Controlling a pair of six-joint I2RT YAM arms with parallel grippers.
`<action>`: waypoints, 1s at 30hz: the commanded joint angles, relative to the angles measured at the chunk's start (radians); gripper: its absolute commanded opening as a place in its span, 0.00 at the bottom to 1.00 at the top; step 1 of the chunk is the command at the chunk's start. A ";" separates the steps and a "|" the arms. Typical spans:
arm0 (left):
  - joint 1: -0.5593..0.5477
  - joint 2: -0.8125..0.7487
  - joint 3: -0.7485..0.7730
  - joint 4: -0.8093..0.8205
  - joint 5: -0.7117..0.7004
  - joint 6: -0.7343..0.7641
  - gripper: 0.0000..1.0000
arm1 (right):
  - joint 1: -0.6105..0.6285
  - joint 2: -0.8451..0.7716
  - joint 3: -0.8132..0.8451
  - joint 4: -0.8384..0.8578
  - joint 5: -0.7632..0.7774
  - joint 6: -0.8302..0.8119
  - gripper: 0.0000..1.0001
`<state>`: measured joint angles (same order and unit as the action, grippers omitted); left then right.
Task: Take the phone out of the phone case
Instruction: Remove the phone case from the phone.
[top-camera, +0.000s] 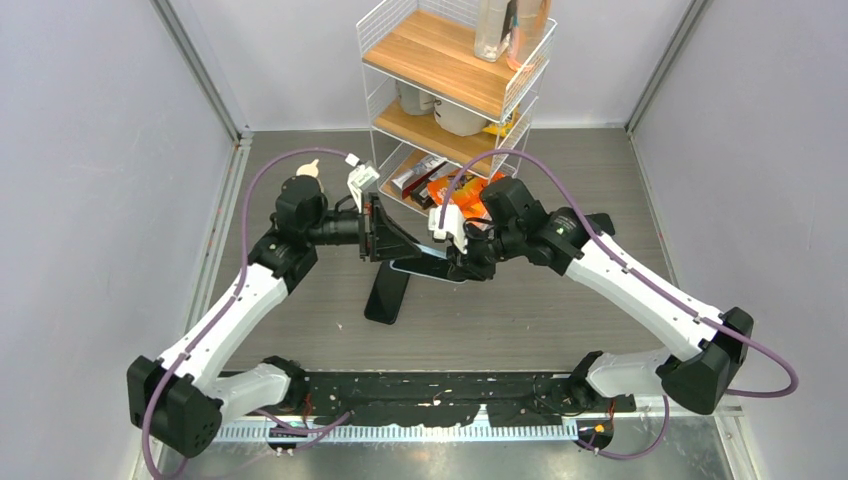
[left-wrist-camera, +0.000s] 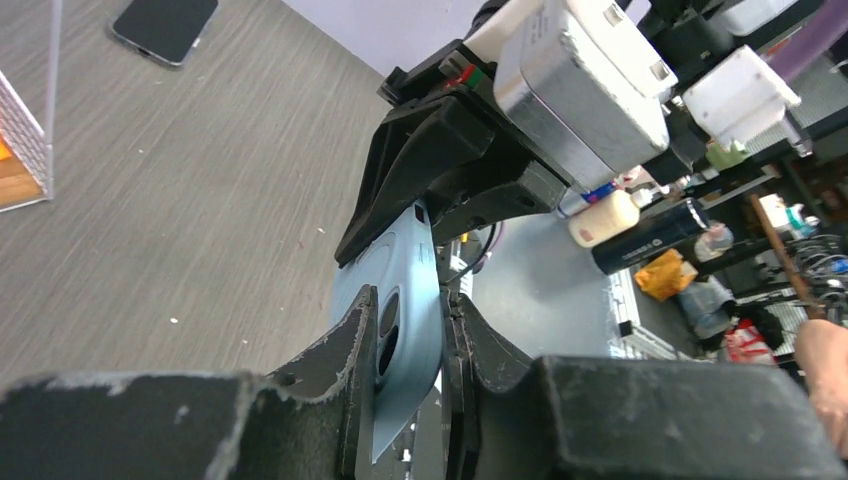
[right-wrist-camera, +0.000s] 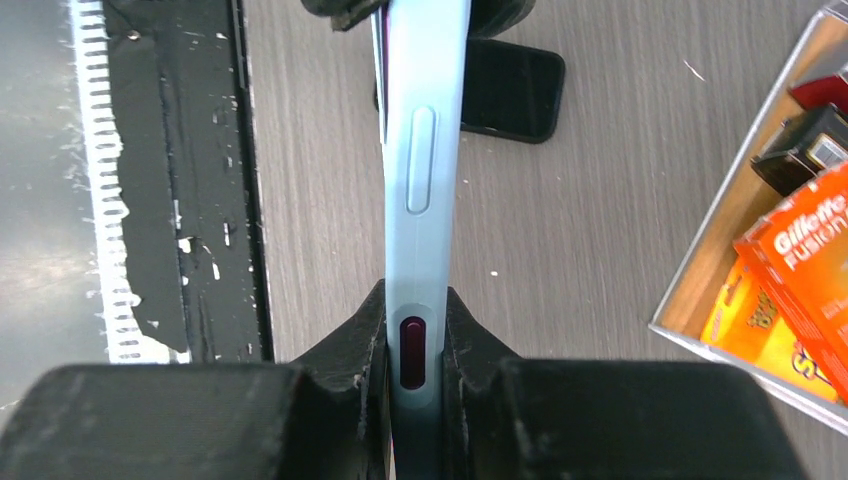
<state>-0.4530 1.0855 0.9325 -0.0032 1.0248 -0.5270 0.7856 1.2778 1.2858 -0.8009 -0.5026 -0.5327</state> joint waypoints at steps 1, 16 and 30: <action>0.018 0.083 -0.004 0.076 -0.086 -0.238 0.00 | 0.041 -0.066 0.020 0.216 0.106 -0.025 0.06; 0.046 0.311 0.031 0.132 -0.086 -0.372 0.00 | 0.072 -0.102 0.027 0.230 0.209 -0.055 0.06; 0.045 0.378 0.021 0.162 -0.101 -0.373 0.00 | 0.095 -0.099 0.055 0.209 0.240 -0.076 0.06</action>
<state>-0.4210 1.4086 0.9611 0.2348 1.1564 -0.8799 0.8295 1.2560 1.2629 -0.8536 -0.1726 -0.5575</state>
